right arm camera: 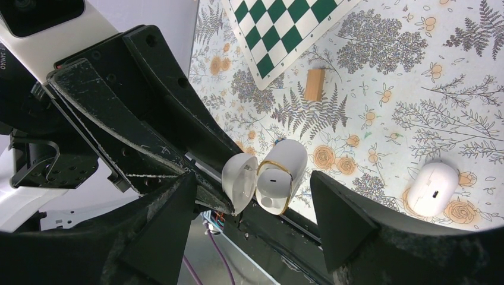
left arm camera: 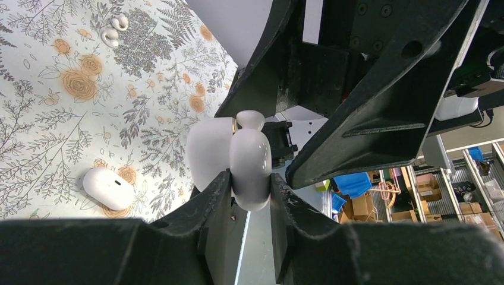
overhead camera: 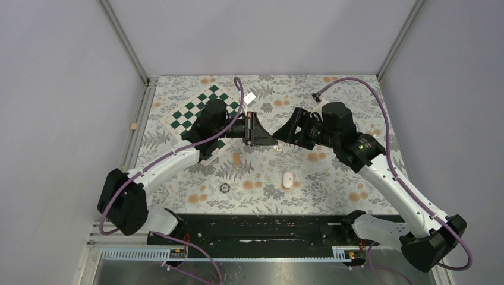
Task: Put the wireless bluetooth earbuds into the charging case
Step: Place the earbud in the charging case.
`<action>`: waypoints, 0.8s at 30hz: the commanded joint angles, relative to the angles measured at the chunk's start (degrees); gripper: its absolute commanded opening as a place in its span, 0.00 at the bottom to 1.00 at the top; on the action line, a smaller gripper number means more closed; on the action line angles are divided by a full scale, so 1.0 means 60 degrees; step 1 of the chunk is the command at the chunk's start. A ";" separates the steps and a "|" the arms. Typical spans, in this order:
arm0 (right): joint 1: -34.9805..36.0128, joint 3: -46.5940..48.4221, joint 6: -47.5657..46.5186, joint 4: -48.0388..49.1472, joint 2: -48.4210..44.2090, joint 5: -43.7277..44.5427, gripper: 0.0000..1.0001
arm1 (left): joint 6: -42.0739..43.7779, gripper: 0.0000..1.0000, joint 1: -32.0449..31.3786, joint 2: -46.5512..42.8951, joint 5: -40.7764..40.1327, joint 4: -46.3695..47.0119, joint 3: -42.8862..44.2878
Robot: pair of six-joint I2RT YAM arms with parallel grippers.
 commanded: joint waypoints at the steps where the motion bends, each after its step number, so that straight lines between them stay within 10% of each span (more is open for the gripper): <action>1: 0.0084 0.0244 -0.0044 0.0139 -0.0106 -0.0116 0.77 | -0.0064 0.00 -0.0018 -0.0255 0.0075 0.0685 0.0245; 24: 0.0086 0.0667 -0.0149 0.0192 -0.0276 0.0019 0.75 | -0.0137 0.00 -0.0013 -0.0193 0.0140 0.0812 0.0243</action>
